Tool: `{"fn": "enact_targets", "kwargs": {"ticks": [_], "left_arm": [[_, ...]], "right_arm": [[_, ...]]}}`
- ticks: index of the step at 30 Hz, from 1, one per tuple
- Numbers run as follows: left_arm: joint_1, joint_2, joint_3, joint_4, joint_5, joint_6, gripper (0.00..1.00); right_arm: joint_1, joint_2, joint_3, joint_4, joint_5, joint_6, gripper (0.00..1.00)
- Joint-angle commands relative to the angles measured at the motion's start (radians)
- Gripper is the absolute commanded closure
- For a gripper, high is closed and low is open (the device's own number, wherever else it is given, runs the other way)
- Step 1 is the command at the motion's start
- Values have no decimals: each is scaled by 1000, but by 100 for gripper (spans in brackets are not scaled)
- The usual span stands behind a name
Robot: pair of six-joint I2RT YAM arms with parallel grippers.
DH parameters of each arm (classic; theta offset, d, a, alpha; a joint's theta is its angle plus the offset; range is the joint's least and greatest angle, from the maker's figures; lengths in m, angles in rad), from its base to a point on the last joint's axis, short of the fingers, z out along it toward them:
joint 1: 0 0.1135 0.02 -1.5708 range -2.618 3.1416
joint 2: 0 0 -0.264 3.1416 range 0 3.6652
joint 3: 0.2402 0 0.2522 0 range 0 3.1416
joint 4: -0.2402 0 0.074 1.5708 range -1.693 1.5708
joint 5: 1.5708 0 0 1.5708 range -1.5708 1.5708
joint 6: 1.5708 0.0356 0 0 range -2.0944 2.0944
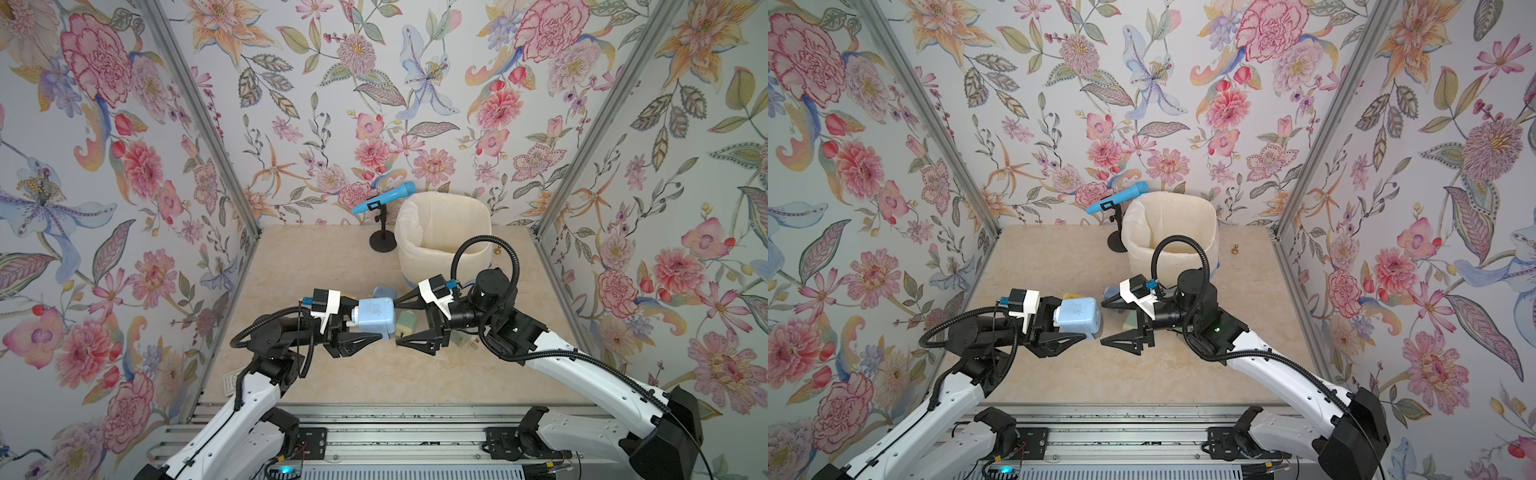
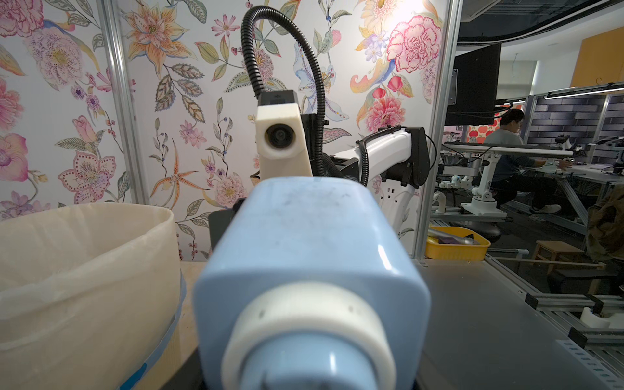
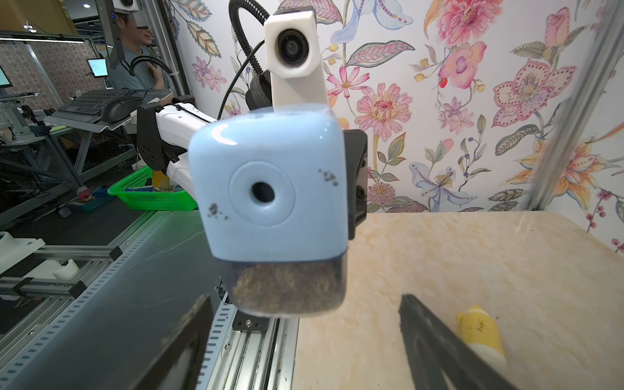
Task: Take out the pencil sharpener tray and clean the shavings
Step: Pick up the pencil sharpener from the center of the board, then open the container of the pencil sharpener.
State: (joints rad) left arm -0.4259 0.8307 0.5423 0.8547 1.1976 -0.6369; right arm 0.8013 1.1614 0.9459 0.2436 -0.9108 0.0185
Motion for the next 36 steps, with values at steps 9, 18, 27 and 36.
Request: {"fn": "enact_targets", "kwargs": {"ticks": [9, 18, 27, 36], "left_arm": [[-13, 3, 22, 52, -12, 5, 66], [-14, 4, 19, 55, -23, 11, 66], [-14, 8, 27, 58, -25, 18, 65], [-15, 3, 25, 49, -26, 31, 65]], "right_arm": [[37, -29, 34, 16, 52, -14, 20], [46, -17, 60, 5, 48, -3, 28], [62, 4, 64, -17, 63, 2, 32], [59, 5, 51, -22, 79, 2, 32]]}}
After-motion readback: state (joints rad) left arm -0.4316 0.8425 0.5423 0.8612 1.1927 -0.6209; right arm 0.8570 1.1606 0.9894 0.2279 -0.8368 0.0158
